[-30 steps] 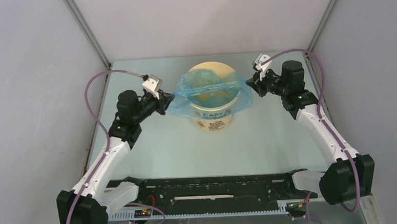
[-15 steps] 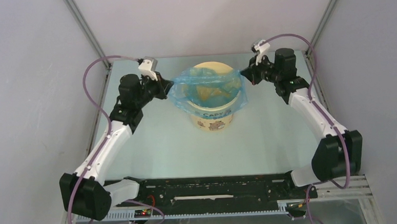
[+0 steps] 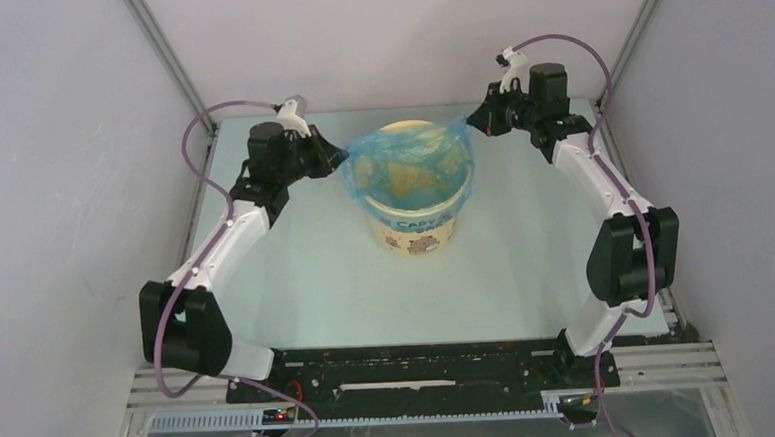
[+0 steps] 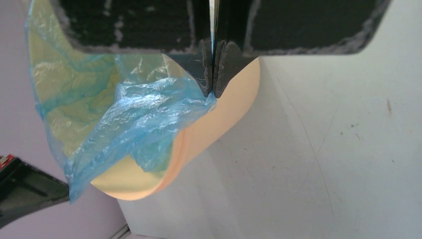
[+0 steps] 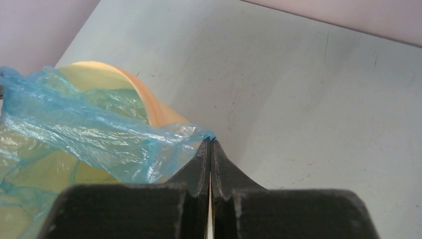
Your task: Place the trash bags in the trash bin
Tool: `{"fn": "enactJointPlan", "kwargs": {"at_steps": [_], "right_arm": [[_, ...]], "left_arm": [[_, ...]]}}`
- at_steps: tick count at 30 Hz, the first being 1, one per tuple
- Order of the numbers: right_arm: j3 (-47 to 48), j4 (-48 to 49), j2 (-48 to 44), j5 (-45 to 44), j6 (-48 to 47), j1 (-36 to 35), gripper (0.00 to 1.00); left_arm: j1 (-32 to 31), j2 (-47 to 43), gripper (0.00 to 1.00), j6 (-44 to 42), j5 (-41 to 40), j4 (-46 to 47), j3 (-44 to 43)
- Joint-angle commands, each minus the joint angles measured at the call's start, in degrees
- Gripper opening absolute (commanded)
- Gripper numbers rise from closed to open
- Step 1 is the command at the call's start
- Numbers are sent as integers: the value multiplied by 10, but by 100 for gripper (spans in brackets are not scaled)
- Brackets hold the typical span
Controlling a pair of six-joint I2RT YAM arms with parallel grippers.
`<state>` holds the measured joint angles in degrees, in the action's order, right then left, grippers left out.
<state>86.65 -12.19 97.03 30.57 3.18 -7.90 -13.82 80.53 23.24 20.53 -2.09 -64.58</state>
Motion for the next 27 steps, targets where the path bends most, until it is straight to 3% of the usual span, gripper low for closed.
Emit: {"fn": "enactJointPlan", "kwargs": {"at_steps": [1,5,15,27], "right_arm": [[51,-16,32,16,52,7,0],[69,-17,60,21,75,7,0],[61,-56,85,19,136,22,0],[28,-98,113,54,241,55,0]], "left_arm": [[28,31,0,120,38,35,-36],[38,61,1,188,66,71,-36],[51,112,1,293,117,37,-15],[53,125,2,328,121,29,43]]}}
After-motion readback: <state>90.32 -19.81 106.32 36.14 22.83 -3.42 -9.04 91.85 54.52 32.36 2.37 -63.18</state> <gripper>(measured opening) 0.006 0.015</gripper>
